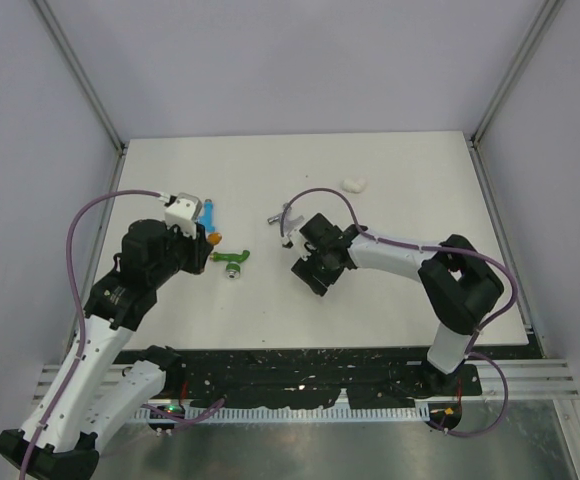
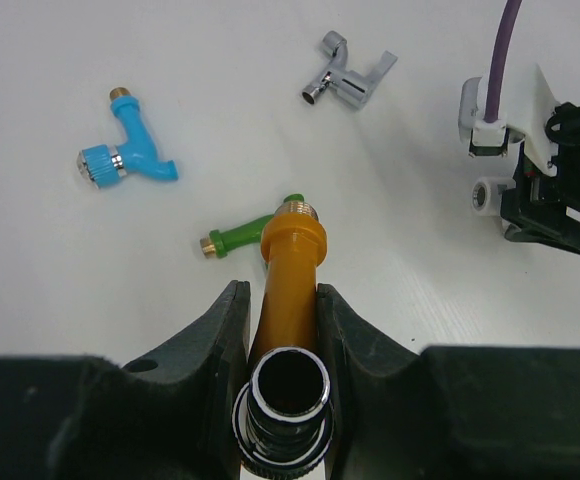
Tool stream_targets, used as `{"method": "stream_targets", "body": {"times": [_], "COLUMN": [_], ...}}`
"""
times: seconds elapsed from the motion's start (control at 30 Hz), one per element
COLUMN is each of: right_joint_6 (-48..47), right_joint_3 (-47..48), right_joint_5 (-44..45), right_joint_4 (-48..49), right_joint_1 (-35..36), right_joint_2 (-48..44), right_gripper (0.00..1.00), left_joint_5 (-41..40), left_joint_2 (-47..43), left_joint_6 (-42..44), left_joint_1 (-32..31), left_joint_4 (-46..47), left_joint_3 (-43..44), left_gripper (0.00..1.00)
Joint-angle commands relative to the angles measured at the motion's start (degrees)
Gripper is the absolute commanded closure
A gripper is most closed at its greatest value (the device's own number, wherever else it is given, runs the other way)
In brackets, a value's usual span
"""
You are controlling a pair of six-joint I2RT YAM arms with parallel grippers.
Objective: Install the water faucets
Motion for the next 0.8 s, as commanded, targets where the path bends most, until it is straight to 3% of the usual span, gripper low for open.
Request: {"method": "stream_targets", "body": {"times": [0.0,0.1,0.23,0.4,0.77], "right_joint_6": [-3.8,-2.8,2.9,0.9,-13.9], "right_joint_3": [1.1,0.5,0.1,-2.4,-4.4], "right_joint_5": [-2.8,-3.2,-3.1,-4.5,-9.5], "right_joint_4": [-2.0,-2.1,-2.2,-0.4,3.5], "right_joint_1": [-0.5,-0.5,-0.5,-0.8,-1.3], "right_joint_2": [-2.3,-4.6,-9.5,-14.5,-11.3], "right_gripper": [0.29,0.12,0.03,0.01,0.09], "left_joint_5": [0.6,0.7,0.5,0.8,2.1], "left_joint_2": [-0.5,-0.6,-0.6,-0.5,-0.3], "left_joint_6": [1.0,0.9,1.0,1.0,1.1], "left_joint_1": [0.3,0.3,0.3,0.3,0.3], "left_joint_4": [2.8,2.9,2.9,2.9,3.4], "left_joint_3": [-0.2,-0.2,-0.3,-0.3,-0.5], "left_gripper": [1.0,1.0,1.0,1.0,1.0]}}
